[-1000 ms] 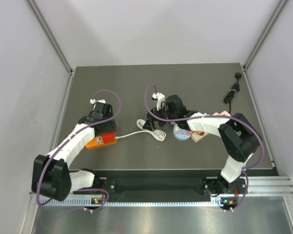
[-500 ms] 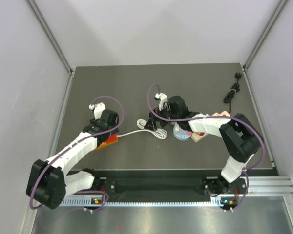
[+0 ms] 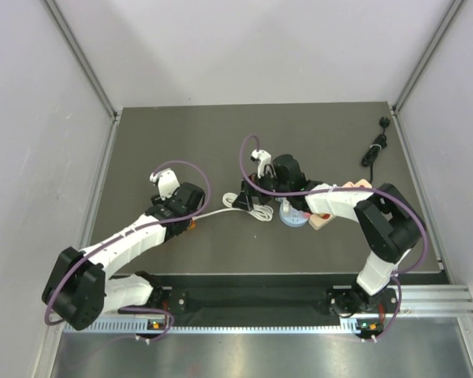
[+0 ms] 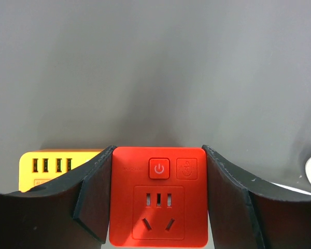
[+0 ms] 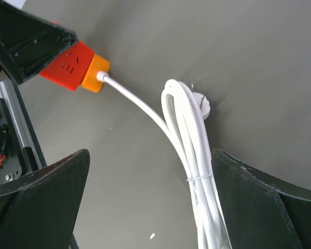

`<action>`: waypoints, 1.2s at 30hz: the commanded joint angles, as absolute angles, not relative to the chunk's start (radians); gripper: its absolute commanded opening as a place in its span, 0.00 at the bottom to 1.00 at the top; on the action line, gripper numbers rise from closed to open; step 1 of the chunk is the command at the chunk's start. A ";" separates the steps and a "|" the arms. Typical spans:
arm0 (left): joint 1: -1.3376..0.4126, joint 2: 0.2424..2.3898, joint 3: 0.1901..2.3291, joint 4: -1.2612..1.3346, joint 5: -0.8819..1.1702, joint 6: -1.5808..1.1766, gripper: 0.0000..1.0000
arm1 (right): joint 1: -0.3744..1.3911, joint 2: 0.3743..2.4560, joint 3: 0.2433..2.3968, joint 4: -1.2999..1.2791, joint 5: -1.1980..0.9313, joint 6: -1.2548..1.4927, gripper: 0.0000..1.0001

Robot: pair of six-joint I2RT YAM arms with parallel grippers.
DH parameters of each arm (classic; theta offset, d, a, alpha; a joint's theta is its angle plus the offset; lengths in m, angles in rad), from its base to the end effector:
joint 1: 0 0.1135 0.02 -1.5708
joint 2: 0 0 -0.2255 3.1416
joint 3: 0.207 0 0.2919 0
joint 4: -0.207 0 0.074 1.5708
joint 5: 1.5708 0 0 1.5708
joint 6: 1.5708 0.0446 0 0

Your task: Insert the plug

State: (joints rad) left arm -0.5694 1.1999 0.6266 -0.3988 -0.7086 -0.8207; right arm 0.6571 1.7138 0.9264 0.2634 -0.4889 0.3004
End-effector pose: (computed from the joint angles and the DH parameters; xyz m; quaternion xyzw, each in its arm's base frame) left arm 0.2444 -0.1220 0.1300 -0.2138 0.8763 0.0775 0.4247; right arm 0.2995 0.2575 0.1199 -0.2681 0.8056 0.4095 0.3339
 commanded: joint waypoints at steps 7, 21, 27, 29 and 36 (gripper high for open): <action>-0.609 1.240 0.584 -0.540 -0.451 -0.948 0.23 | 0.638 1.658 0.916 0.316 -0.503 0.305 1.00; -0.607 1.285 0.932 -0.857 -0.564 -0.900 0.81 | 0.638 1.638 0.910 0.298 -0.520 0.285 1.00; -0.609 1.299 1.089 -1.030 -0.658 -0.897 0.82 | 0.638 1.634 0.908 0.304 -0.526 0.285 1.00; -0.607 1.272 1.143 -1.057 -0.670 -0.893 0.78 | 0.638 1.629 0.907 0.304 -0.526 0.284 1.00; -0.607 1.117 1.099 -0.810 -0.329 -0.779 0.00 | 0.640 1.615 0.899 0.310 -0.517 0.287 1.00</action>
